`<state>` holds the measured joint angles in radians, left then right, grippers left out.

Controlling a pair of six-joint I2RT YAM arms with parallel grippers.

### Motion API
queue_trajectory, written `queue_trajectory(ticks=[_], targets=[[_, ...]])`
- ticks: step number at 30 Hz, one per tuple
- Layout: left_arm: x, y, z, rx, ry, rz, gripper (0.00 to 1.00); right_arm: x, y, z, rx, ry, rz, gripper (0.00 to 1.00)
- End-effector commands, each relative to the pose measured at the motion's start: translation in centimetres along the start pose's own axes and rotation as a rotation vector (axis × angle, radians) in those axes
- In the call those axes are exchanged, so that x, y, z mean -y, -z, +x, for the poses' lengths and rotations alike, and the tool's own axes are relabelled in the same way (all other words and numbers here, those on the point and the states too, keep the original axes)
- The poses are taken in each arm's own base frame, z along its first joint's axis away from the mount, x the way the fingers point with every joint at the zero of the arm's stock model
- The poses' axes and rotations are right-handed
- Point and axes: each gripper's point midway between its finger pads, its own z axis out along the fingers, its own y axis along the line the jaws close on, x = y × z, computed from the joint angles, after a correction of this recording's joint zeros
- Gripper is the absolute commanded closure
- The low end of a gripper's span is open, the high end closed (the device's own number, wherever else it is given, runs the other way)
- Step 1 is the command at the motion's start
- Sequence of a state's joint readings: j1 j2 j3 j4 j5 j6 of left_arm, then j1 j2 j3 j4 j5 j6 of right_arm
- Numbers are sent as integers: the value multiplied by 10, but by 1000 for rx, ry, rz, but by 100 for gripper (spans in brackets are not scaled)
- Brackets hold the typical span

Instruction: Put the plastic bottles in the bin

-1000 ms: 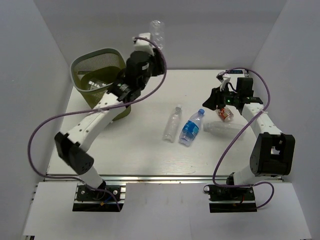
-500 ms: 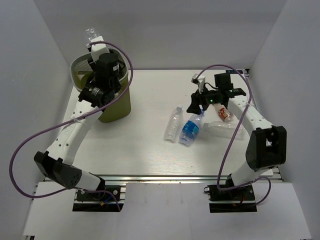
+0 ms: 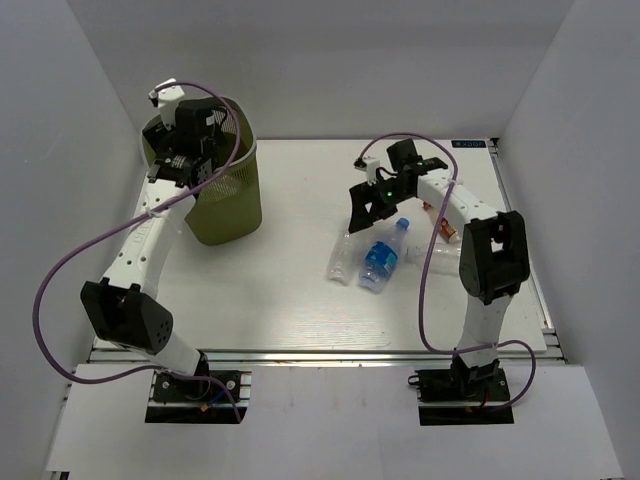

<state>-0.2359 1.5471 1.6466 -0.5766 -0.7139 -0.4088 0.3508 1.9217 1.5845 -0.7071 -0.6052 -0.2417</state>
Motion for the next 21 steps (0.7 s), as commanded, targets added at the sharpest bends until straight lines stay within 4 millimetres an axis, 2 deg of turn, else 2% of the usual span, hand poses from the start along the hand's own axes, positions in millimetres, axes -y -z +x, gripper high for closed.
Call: queue_trajectory(ticks=[1,2,3,4,6,7,9,11,12,13,15,16,17,18,19,20,21], targets=[[4,14,-33,40,57,73,1,-9,-9,5,-53,-176,36,10],[2,17,-40,50,59,84,1,-9,-12,10,-64,-196,45,10],[4,17,-39,46,42,98,1,-9,-15,13,-72,-212,45,10],[2,27,-48,62,59,121,1,-7,-20,20,-86,-267,58,10],[9,38,-62,91,54,196,1,-8,-29,26,-99,-332,53,10],[17,47,-66,100,55,246,1,-15,-36,31,-123,-343,50,10],[15,67,-80,133,67,283,1,-3,-38,32,-111,-423,111,10],[16,82,-83,125,76,343,1,-4,-47,33,-121,-438,138,10],[10,95,-88,141,89,365,1,8,-52,40,-129,-490,217,10],[10,102,-88,141,90,394,1,4,-57,41,-134,-485,222,10],[5,112,-86,134,86,416,1,13,-67,47,-123,-519,269,10],[4,124,-92,149,97,453,1,11,-73,43,-104,-499,265,10],[4,129,-91,144,76,475,1,12,-78,42,-94,-493,273,10],[12,137,-83,119,45,545,1,20,-80,43,-87,-493,321,10],[17,141,-78,110,-7,592,1,18,-86,40,-77,-469,324,10],[21,147,-67,78,-51,646,1,22,-88,35,-60,-464,351,13],[34,164,-58,53,-88,777,1,25,-90,34,-58,-463,361,18]])
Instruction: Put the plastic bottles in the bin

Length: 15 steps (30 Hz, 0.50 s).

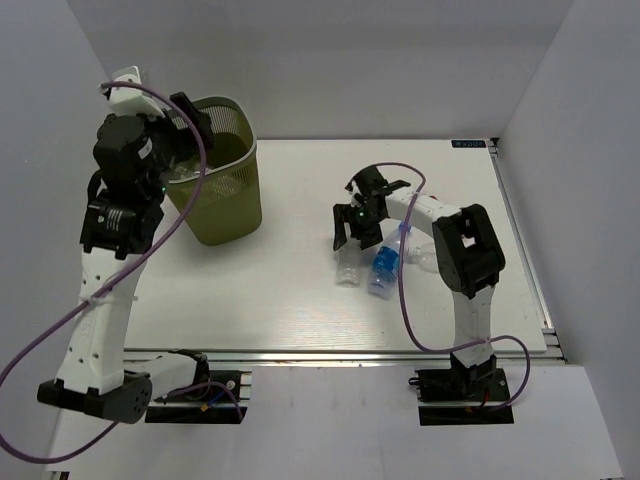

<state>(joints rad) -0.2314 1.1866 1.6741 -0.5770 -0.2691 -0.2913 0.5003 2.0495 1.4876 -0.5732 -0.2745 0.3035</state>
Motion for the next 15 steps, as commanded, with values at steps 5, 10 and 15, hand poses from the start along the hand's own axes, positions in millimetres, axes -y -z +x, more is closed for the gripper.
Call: queue_trajectory(ticks=[5,10,15], targets=[[68,62,120,-338,-77,608,2,-6,-5,-37,125,17,25,56],[61,114,211,-593,-11,744,2,-51,70,-105,402,234,-135,79],[52,132,259,-763,20,764,2,-135,192,-182,824,541,-267,80]])
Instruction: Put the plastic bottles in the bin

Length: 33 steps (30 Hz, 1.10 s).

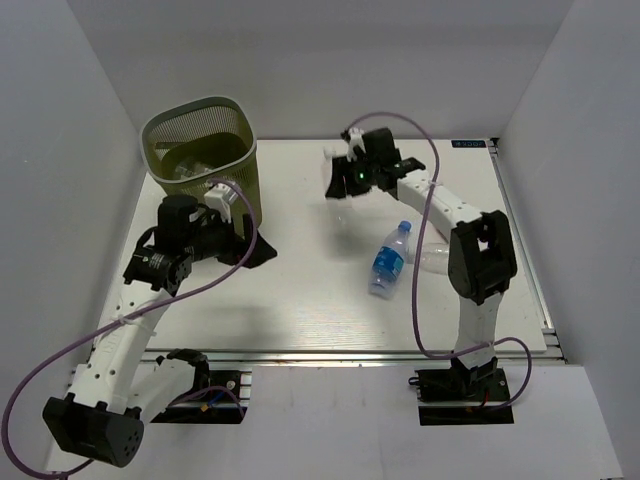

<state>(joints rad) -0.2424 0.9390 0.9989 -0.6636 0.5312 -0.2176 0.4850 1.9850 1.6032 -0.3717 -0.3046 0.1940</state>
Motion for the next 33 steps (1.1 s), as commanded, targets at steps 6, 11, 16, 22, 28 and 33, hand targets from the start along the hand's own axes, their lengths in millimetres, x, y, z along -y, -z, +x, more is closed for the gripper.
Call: queue_trajectory(ticks=[6,11,16,22,28,33], targets=[[6,-22,70,-202,87,134,2,-152,140,-237,799,491,-356,78],[6,-32,76,-201,109,148,1,-225,190,-287,1077,619,-555,78],[4,-48,97,-268,117,165,1,-280,175,-269,1278,675,-689,79],[13,-59,94,-266,106,190,1,-313,158,-275,1426,609,-676,67],[22,-66,85,-234,69,171,1,-324,117,-257,1376,608,-649,10],[40,-94,58,-185,-6,206,1,-305,148,-279,1373,662,-518,10]])
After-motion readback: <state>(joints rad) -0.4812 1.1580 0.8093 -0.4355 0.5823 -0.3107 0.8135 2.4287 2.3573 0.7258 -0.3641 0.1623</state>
